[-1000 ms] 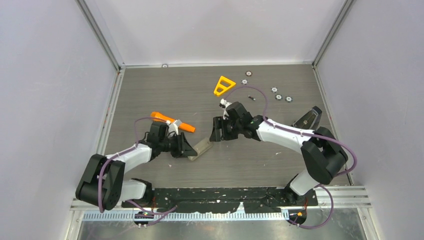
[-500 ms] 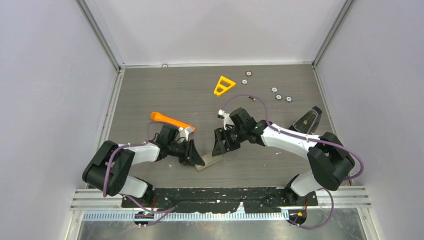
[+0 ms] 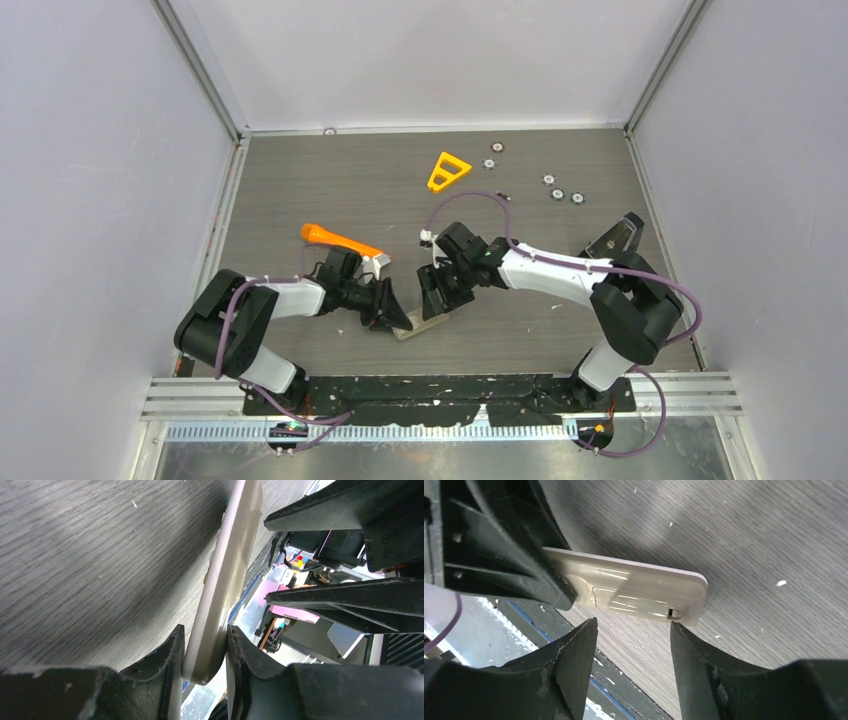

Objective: Load the batteries into the remote control

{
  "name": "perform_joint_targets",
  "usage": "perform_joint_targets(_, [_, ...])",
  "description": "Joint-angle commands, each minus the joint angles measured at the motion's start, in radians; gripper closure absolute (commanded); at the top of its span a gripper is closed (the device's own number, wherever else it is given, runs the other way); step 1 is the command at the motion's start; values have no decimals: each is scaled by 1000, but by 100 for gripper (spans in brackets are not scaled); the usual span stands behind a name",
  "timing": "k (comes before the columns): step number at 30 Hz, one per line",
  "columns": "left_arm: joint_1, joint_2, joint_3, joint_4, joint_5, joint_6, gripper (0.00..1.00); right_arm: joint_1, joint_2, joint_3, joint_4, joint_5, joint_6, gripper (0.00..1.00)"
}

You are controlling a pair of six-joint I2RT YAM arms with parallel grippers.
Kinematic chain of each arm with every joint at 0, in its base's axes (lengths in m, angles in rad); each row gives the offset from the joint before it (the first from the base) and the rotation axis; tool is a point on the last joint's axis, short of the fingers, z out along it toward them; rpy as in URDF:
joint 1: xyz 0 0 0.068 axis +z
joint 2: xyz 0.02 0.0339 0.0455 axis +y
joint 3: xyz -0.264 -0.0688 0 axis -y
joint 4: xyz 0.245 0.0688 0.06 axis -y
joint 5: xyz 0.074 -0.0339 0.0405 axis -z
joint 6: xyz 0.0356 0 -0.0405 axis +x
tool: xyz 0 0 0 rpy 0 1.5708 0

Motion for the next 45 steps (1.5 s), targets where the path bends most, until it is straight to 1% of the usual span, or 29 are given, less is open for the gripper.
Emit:
perform_joint_targets(1, [-4, 23, 17, -67, -34, -9, 100, 20, 24, 73, -43, 104, 13, 40])
perform_joint_targets(4, [-4, 26, 14, -75, -53, -7, 100, 23, 41, 86, -51, 120, 17, 42])
perform_joint_targets(13, [-4, 39, 10, -75, -68, -7, 100, 53, 114, 124, -49, 145, 16, 44])
perform_joint_targets(20, [-3, 29, 9, -108, -89, -7, 100, 57, 124, 128, -71, 171, 25, 44])
perform_joint_targets(22, [-1, 28, 10, -114, -96, -8, 100, 60, 118, 120, -72, 168, 30, 46])
perform_joint_targets(25, [3, 31, 10, -113, -97, -11, 100, 70, 117, 111, -68, 163, 36, 59])
perform_joint_targets(26, [3, 32, 11, -113, -98, -11, 100, 71, 121, 106, -63, 159, 40, 68])
perform_joint_targets(28, [3, 35, 11, -112, -96, -10, 100, 74, 127, 103, -58, 156, 45, 74])
perform_joint_targets(29, [5, 36, 12, -111, -95, -10, 100, 76, 128, 103, -57, 155, 46, 74])
perform_joint_targets(33, [5, 40, 13, -111, -97, -13, 100, 83, 124, 100, -60, 164, 54, 73])
perform_joint_targets(38, [9, 46, 11, -109, -99, -21, 100, 86, 110, 90, -66, 176, 63, 63])
perform_joint_targets(40, [11, 49, 12, -108, -100, -23, 100, 87, 105, 86, -65, 176, 70, 61])
perform_joint_targets(45, [14, 51, 9, -106, -101, -26, 100, 89, 107, 72, -56, 176, 82, 61])
